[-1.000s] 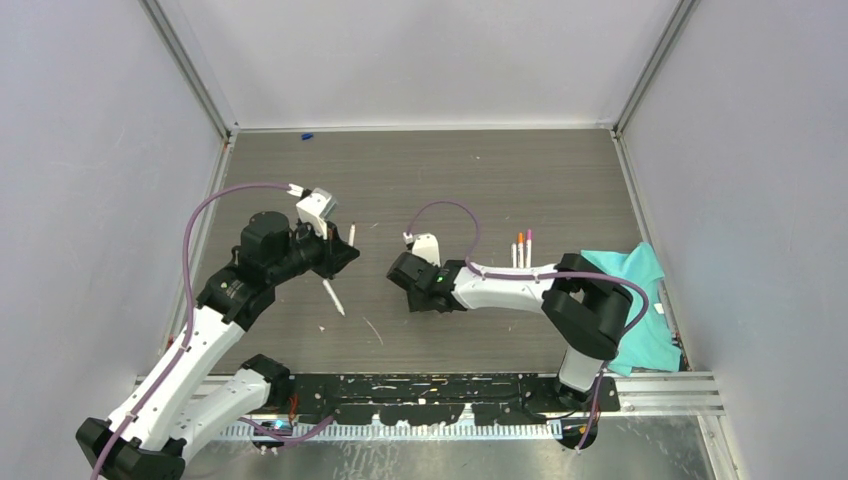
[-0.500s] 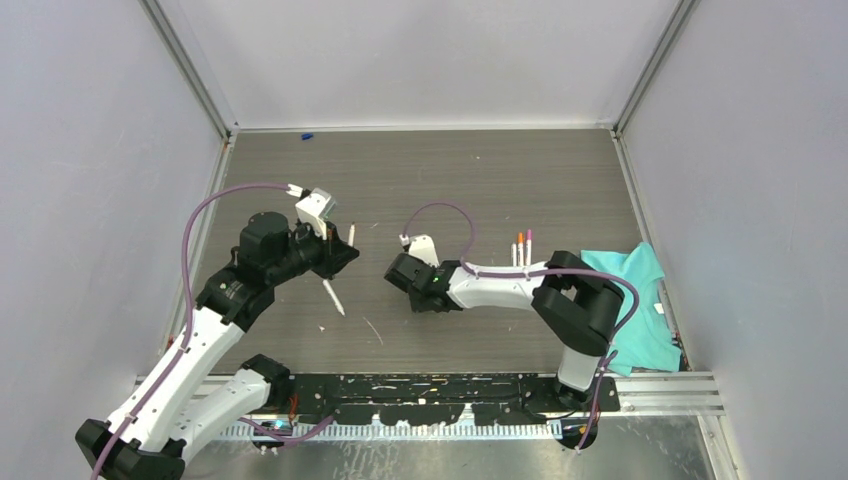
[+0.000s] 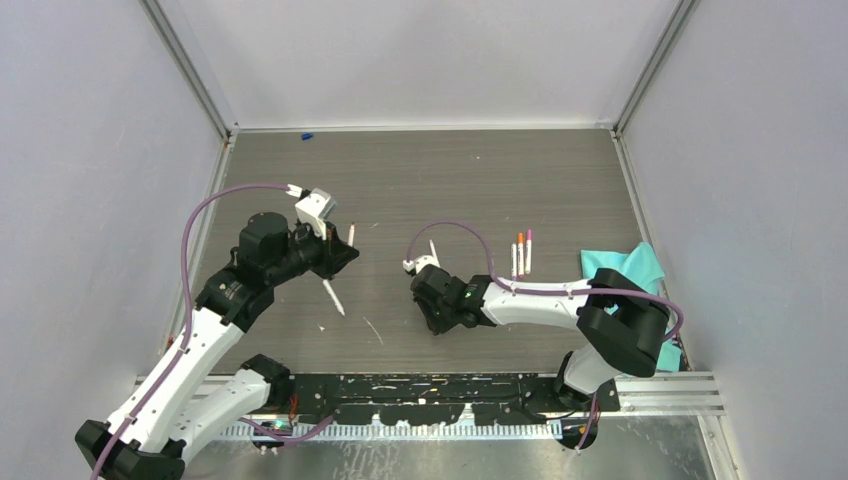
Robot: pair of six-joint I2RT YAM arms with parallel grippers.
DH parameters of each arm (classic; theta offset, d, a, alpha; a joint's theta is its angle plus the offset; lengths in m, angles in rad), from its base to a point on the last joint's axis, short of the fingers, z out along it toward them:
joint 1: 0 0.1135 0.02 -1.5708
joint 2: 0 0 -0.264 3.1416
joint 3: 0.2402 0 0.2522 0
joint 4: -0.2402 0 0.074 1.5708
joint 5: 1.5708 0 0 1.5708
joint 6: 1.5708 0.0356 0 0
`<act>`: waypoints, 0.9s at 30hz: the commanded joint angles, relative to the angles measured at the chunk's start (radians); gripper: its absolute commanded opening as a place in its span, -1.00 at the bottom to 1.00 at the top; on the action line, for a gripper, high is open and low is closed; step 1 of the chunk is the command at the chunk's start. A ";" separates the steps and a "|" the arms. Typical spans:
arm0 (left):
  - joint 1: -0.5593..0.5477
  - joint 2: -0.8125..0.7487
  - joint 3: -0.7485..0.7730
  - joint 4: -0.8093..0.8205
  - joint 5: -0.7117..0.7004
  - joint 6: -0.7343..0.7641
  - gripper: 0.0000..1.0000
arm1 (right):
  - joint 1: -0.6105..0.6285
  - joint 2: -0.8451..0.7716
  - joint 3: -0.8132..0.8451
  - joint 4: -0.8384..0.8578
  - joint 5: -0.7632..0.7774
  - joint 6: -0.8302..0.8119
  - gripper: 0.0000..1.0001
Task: Insert the pens into the pen caps
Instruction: Pick up the pen cap at the center of the board.
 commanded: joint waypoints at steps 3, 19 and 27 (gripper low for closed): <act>-0.004 -0.010 0.014 0.026 0.008 0.018 -0.99 | 0.003 -0.045 -0.009 0.020 -0.031 -0.047 -0.17; -0.005 -0.014 0.015 0.027 0.007 0.018 -1.00 | 0.001 -0.086 -0.029 -0.114 0.166 0.045 0.12; -0.005 -0.018 0.014 0.027 0.006 0.018 -1.00 | -0.064 -0.051 -0.016 -0.080 0.168 0.056 0.05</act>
